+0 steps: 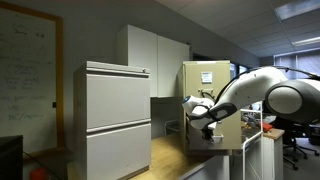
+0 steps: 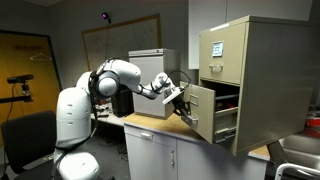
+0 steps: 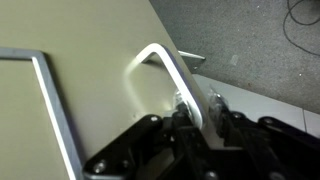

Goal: Open the bottom drawer of the file cabinet on the right

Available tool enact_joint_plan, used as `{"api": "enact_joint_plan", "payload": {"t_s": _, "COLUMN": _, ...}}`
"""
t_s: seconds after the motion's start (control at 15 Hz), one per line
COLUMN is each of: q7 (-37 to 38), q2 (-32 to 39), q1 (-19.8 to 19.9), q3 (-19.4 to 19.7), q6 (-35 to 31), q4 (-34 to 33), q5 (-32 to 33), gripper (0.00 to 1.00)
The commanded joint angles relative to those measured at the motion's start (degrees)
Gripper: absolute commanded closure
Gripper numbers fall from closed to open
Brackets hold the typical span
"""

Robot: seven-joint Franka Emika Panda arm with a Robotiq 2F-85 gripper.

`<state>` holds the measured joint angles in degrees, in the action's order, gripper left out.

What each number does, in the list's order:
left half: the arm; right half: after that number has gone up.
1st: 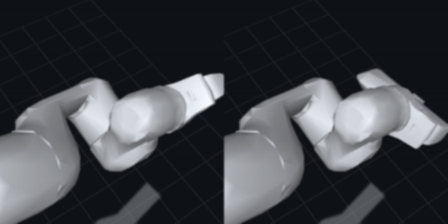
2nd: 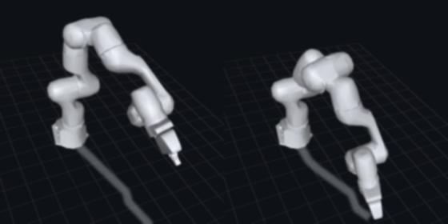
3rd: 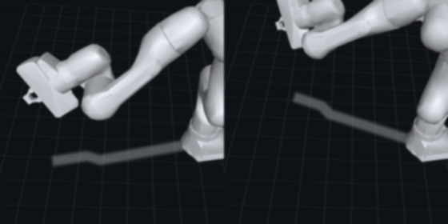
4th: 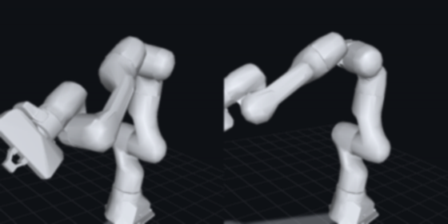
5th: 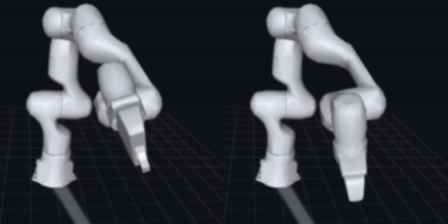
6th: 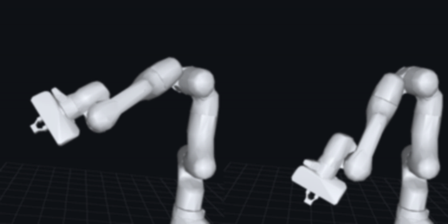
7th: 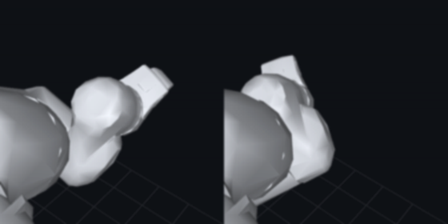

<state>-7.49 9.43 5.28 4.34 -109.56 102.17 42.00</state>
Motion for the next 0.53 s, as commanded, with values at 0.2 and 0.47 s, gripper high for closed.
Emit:
{"api": "enact_joint_plan", "payload": {"t_s": 0.2, "q7": -2.49, "q2": -2.80, "q1": -0.69, "q3": -1.17, "q6": 2.23, "q4": 5.17, "q5": -7.64, "gripper": 0.93}}
{"api": "enact_joint_plan", "payload": {"t_s": 0.47, "q7": -0.86, "q2": -7.07, "q1": -1.76, "q3": -1.71, "q6": 0.93, "q4": 12.19, "q5": -6.08, "gripper": 0.93}}
